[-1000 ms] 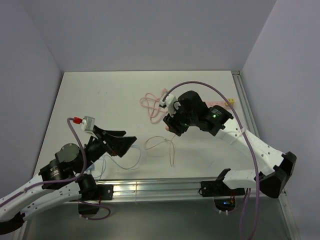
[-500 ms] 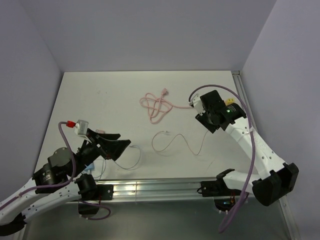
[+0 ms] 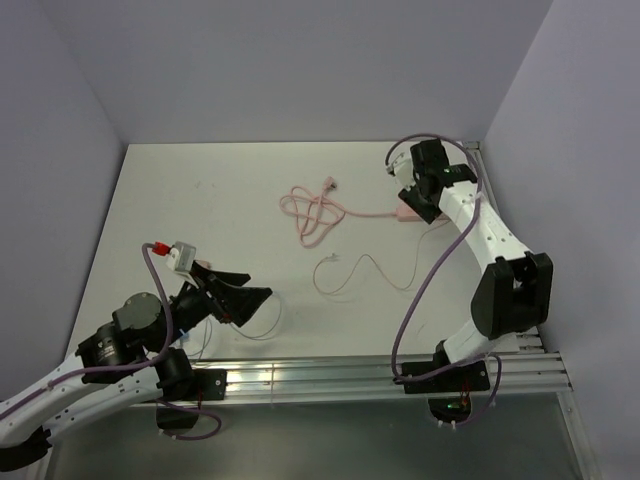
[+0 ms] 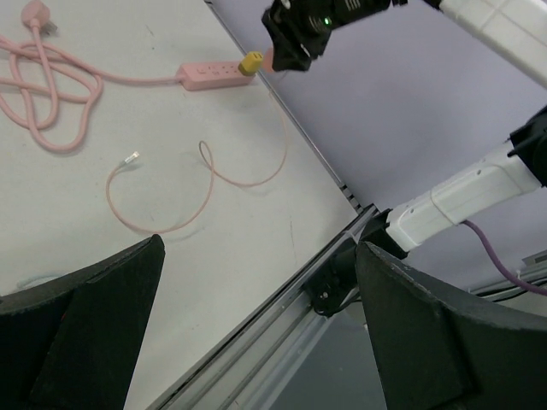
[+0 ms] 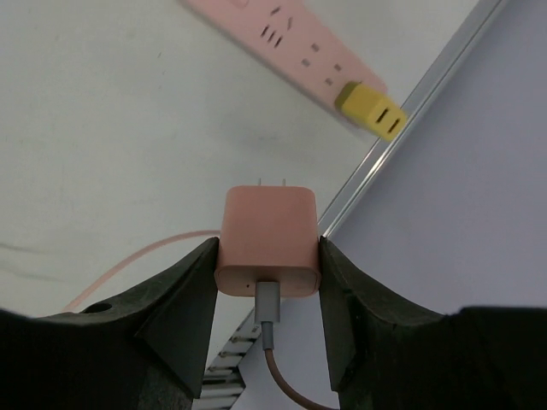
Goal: Insert the plug
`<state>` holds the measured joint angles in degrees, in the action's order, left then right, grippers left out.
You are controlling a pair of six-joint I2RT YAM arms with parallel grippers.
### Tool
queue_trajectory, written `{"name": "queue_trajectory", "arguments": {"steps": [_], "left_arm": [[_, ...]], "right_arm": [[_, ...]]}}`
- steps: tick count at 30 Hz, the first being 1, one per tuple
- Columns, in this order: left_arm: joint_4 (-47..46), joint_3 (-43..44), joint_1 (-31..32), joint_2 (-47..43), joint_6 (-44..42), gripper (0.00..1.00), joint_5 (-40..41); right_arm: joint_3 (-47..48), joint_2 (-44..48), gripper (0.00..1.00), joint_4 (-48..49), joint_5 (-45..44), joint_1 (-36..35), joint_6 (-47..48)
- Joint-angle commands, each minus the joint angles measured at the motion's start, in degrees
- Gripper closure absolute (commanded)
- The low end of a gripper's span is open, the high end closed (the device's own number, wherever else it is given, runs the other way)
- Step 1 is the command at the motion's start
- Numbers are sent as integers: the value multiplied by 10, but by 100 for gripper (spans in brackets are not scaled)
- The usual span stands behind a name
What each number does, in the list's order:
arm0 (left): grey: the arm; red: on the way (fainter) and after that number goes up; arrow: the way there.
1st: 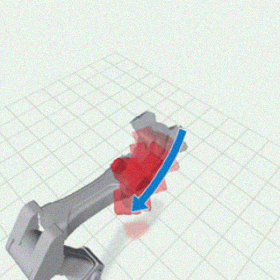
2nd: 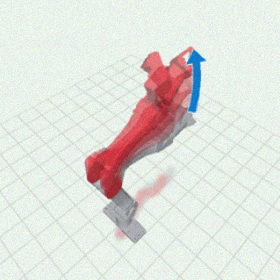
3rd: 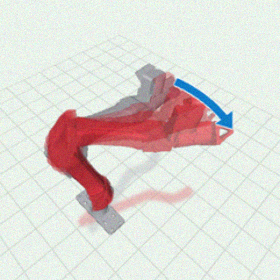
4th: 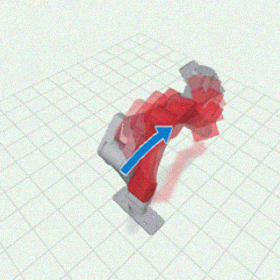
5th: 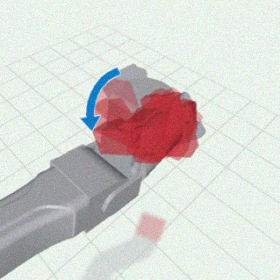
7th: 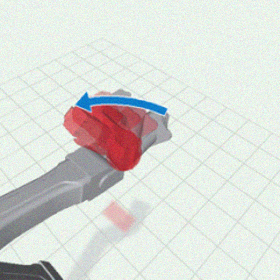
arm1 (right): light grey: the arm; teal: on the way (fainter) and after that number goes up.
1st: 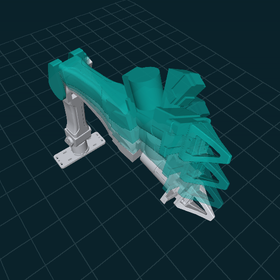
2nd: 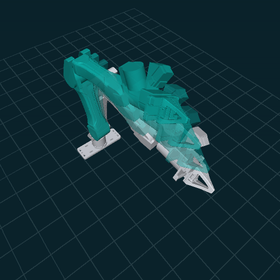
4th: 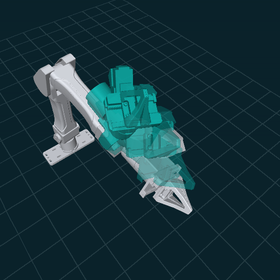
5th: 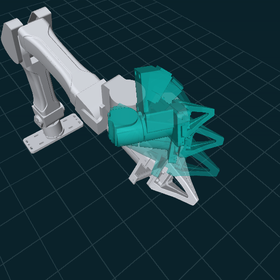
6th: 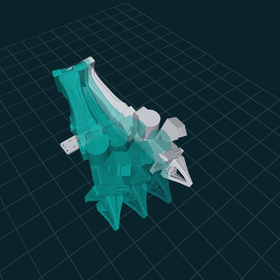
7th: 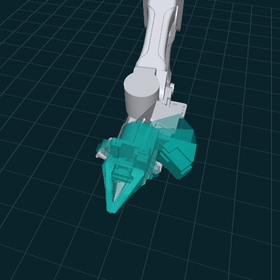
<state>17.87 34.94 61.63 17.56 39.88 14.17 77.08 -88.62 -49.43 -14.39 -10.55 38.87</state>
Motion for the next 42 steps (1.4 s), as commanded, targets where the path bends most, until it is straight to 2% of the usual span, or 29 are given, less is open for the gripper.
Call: {"name": "queue_trajectory", "arguments": {"steps": [1, 3, 4, 5, 6, 7, 8, 9, 13, 16, 17, 19, 22, 24, 26, 32, 42], "left_arm": [[-28, 3, -1, 17, -8, 1, -24], [-26, 11, -1, 20, -8, 1, -32], [-22, 14, -1, 23, -9, 0, -34], [-20, 18, -1, 23, -9, 0, -34], [-19, 20, -1, 23, -13, 1, -32], [-16, 21, -1, 20, -14, 0, -29], [-15, 22, -1, 19, -14, 1, -28], [-13, 22, -1, 17, -13, 0, -27], [-15, 18, -1, 5, -2, 1, -27], [-20, 14, -1, 0, 4, 1, -26], [-27, 12, -1, 1, 6, 1, -24], [-34, 11, -1, 2, 7, 0, -26], [-44, 11, -2, 9, 11, 1, -31], [-42, 12, -1, 13, 13, 1, -33], [-41, 13, -1, 12, 16, 1, -32], [-40, 7, -1, -5, 18, 0, -15], [-54, 6, -1, 5, 13, 1, -18]], "right_arm": [[75, -49, 100, 33, -8, 13, -40], [137, -90, 100, 10, 30, 23, -135], [153, -103, 100, 10, 20, 24, -176], [174, -117, 100, 20, -19, 24, -276], [193, -155, 100, 5, -53, 21, -321], [247, -181, 100, -22, -78, 21, -361], [277, -206, 100, -89, -78, 21, -429], [295, -239, 100, -106, -73, 21, -452], [350, -260, 100, -148, -30, 38, -558], [348, -229, 100, -147, 17, 67, -659], [355, -217, 100, -178, -47, 77, -730], [341, -198, 100, -189, -75, 78, -769], [269, -142, 100, -143, 0, 98, -839], [235, -118, 100, -112, 50, 146, -905], [218, -117, 100, -130, 42, 169, -974], [196, -124, 100, -150, 24, 195, -1106], [207, -195, 100, -117, 41, 189, -1127]]}}
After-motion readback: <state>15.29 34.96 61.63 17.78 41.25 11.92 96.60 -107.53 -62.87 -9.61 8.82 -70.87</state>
